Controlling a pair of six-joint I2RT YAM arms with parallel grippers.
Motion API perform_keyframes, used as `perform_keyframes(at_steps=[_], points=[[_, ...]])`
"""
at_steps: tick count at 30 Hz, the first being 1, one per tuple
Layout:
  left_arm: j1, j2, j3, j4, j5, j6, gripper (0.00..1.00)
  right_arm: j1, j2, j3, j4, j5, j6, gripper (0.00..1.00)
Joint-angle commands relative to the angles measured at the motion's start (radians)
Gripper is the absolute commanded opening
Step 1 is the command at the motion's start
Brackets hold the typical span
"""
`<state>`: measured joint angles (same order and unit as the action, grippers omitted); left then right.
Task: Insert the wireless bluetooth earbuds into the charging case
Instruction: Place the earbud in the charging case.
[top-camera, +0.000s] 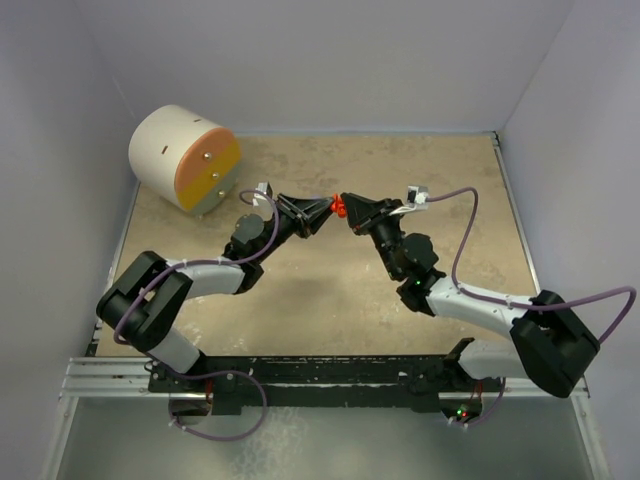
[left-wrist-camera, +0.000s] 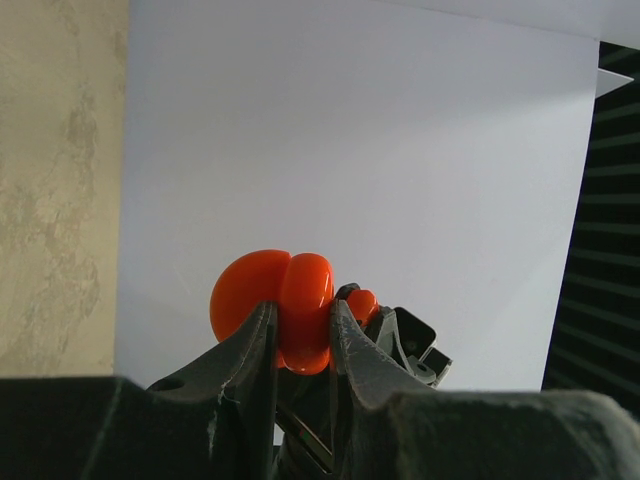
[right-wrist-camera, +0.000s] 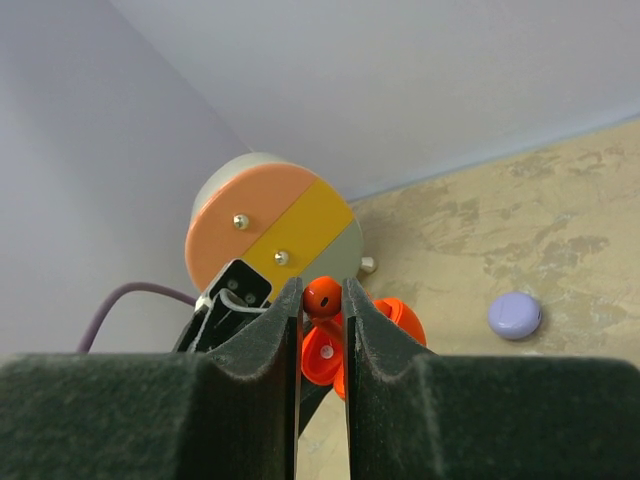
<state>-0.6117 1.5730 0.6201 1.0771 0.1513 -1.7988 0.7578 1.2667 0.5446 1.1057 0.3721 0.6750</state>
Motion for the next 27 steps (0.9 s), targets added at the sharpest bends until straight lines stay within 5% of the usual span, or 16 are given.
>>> perform_keyframes(at_steps=[1, 27], points=[[-0.006, -0.042, 0.021, 0.069, -0.008, -0.017, 0.0, -0.006, -0.004, -0.003, 0.07, -0.015, 0.006, 0.0], [-0.01, -0.057, 0.021, 0.078, -0.016, -0.02, 0.0, -0.016, 0.008, -0.036, 0.107, -0.026, 0.03, 0.0]])
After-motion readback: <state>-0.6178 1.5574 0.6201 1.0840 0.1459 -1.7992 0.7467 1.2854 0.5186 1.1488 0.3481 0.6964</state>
